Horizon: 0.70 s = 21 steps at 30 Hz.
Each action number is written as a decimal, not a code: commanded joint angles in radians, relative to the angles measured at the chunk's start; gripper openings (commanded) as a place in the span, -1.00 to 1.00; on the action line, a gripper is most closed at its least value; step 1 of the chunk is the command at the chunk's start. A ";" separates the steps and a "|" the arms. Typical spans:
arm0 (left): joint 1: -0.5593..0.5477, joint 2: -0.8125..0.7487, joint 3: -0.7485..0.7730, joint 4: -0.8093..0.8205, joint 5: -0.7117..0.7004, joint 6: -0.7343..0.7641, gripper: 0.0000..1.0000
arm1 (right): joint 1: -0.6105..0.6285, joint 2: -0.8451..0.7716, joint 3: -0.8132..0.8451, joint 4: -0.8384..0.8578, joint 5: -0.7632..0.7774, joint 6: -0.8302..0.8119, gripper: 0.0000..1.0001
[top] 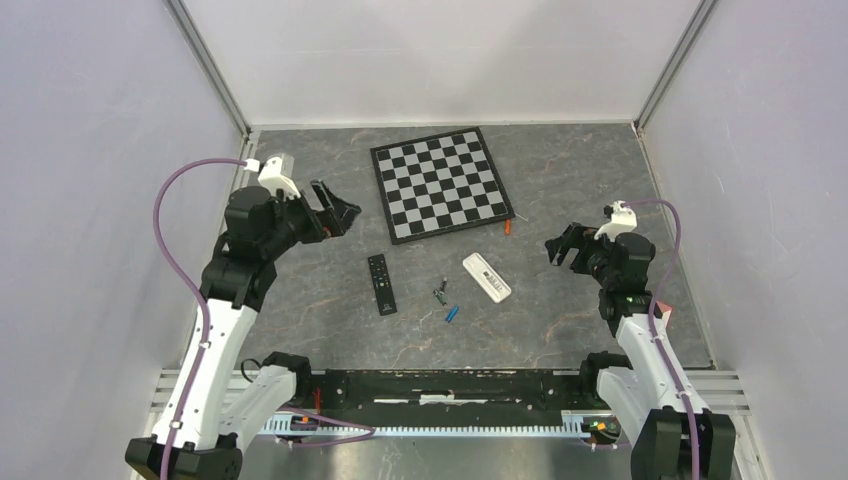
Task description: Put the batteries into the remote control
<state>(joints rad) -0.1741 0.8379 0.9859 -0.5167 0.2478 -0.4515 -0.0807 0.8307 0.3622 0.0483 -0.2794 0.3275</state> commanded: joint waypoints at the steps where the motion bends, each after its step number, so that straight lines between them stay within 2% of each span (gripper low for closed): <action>1: 0.004 -0.016 -0.001 0.095 0.121 -0.055 0.99 | 0.004 0.001 0.032 0.030 -0.034 -0.024 0.95; 7: 0.004 -0.049 -0.056 0.226 0.256 -0.109 0.99 | 0.016 0.020 0.029 0.030 -0.151 -0.031 0.96; 10: 0.004 -0.033 -0.095 0.286 0.302 -0.140 0.99 | 0.062 0.022 0.031 0.030 -0.154 -0.040 0.96; 14: -0.013 -0.004 -0.139 0.327 0.352 -0.153 0.99 | 0.176 0.044 0.040 0.027 -0.077 -0.050 0.96; 21: -0.115 -0.020 -0.200 0.339 0.247 -0.146 0.99 | 0.322 0.050 -0.016 0.026 0.130 -0.070 0.96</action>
<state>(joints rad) -0.2398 0.8310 0.7940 -0.2390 0.5262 -0.5678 0.1932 0.8799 0.3622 0.0479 -0.2848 0.2882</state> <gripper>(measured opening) 0.993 0.979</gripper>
